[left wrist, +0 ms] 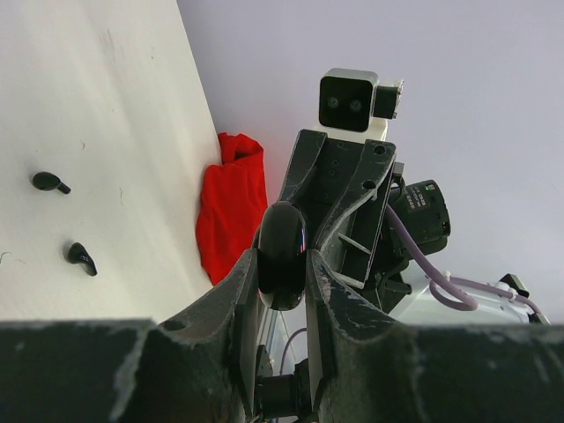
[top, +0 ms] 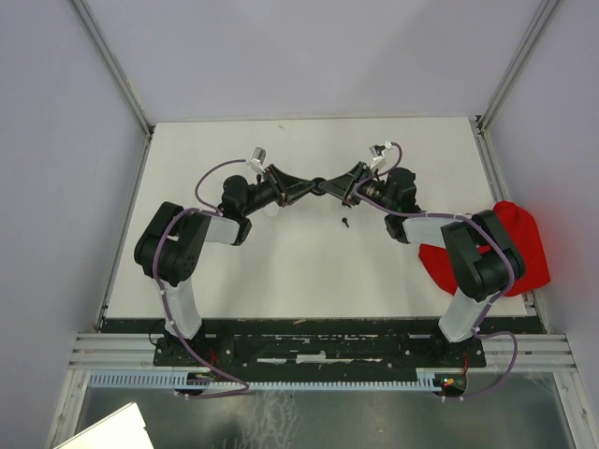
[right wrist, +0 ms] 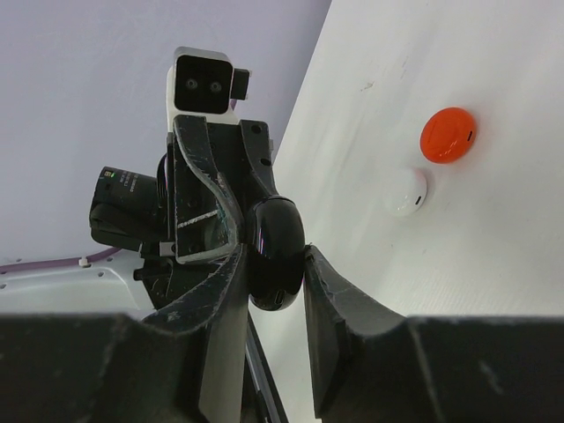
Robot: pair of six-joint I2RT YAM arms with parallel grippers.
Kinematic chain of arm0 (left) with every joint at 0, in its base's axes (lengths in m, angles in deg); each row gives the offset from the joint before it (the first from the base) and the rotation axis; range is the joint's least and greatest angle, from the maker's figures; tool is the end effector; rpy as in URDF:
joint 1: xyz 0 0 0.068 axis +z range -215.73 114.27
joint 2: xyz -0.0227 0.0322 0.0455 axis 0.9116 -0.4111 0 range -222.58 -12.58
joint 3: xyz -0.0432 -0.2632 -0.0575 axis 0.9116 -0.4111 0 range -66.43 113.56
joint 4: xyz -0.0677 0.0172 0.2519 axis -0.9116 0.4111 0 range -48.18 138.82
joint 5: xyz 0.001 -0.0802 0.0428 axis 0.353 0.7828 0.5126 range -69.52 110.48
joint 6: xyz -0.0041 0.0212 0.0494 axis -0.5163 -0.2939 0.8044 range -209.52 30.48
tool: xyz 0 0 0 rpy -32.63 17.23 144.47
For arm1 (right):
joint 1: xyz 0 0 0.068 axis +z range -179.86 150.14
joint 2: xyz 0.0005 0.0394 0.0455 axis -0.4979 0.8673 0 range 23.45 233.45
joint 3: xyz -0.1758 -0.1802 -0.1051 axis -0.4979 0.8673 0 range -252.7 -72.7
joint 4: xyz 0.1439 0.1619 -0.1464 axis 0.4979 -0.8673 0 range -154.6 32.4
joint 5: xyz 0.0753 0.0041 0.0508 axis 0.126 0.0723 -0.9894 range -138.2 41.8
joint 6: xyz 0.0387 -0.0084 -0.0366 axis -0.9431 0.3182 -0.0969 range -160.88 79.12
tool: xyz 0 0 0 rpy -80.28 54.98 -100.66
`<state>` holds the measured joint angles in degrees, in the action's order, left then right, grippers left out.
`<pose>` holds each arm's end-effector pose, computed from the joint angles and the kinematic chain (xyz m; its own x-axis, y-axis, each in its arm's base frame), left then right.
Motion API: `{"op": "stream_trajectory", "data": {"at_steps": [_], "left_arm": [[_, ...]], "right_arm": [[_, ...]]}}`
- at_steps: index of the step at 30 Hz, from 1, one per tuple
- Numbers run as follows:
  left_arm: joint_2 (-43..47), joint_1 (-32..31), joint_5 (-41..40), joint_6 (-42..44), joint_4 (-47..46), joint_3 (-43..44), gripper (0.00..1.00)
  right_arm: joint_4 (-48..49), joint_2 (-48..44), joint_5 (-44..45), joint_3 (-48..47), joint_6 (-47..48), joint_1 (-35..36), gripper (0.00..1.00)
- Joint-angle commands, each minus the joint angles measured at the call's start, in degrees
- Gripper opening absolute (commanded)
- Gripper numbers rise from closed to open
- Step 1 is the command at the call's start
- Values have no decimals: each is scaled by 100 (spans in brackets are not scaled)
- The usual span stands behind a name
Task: Insert the wireless bluetooth earbuds into the charging case
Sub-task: Pick up the charging case at the center of the board.
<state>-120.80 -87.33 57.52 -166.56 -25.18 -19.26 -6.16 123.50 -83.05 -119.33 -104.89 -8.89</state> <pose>0.3412 -0.1582 0.1896 -0.8077 -0.5167 -0.2841 0.2849 0.0798 -0.9552 0.3321 0.1491 0.2089 -0.7575 0.4997 -0.4202 -0.3334 0.2573 0.9070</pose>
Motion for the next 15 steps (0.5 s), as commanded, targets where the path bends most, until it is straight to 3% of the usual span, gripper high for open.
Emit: {"op": "stream_trajectory", "data": {"at_steps": [1,4,6,15], "left_arm": [[-31,46,-35,-139,-387,14,10],[-33,88,-30,-119,-190,21,32],[-19,143,-38,-119,-77,-5,39],[169,509,-64,-29,495,-198,45]], "right_arm": [[398,-68,-187,-39,87,-29,20],[423,-107,-181,-47,135,-44,15],[443,-161,-166,-40,181,-58,14],[103,-502,-100,-62,674,-77,12]]}}
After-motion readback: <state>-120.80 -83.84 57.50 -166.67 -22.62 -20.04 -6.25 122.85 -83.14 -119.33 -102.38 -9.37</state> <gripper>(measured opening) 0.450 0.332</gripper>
